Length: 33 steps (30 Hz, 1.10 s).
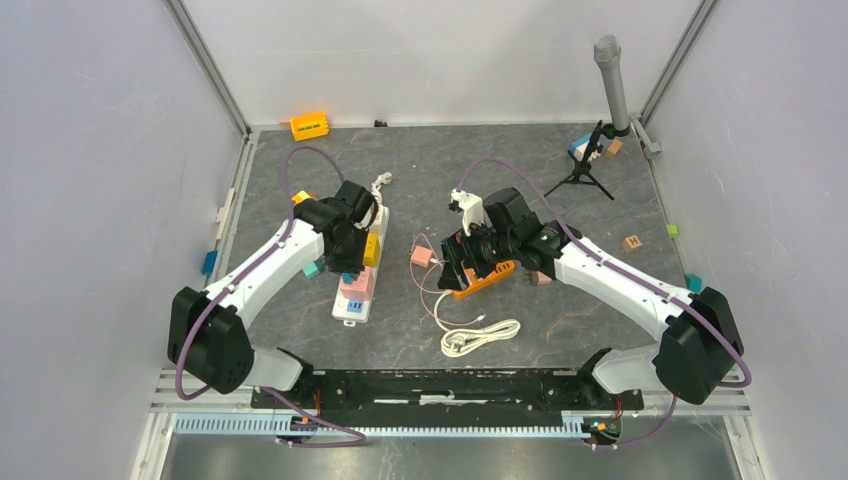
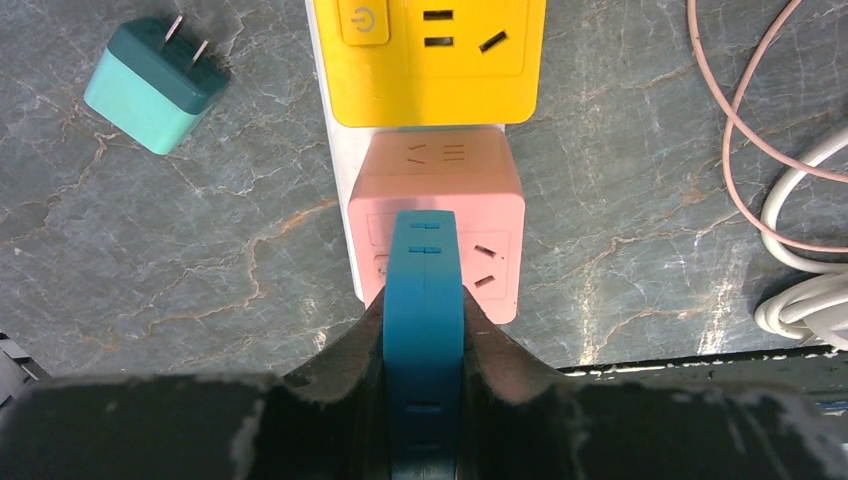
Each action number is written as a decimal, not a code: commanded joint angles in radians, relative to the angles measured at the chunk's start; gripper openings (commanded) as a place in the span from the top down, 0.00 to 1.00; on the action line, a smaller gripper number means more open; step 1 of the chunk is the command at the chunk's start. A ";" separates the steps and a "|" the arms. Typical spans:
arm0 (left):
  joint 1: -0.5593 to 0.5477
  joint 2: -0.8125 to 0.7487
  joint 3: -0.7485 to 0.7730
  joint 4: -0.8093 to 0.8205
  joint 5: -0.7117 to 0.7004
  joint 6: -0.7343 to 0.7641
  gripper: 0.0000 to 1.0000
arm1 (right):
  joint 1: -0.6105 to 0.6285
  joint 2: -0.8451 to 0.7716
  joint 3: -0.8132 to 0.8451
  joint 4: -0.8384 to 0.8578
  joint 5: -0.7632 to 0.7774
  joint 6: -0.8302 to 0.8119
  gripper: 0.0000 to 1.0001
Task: Insert the plug
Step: Insert the plug into the socket.
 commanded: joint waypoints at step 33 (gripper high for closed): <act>-0.063 0.071 -0.191 0.182 0.119 -0.123 0.98 | 0.001 0.010 0.011 0.000 -0.009 -0.029 0.02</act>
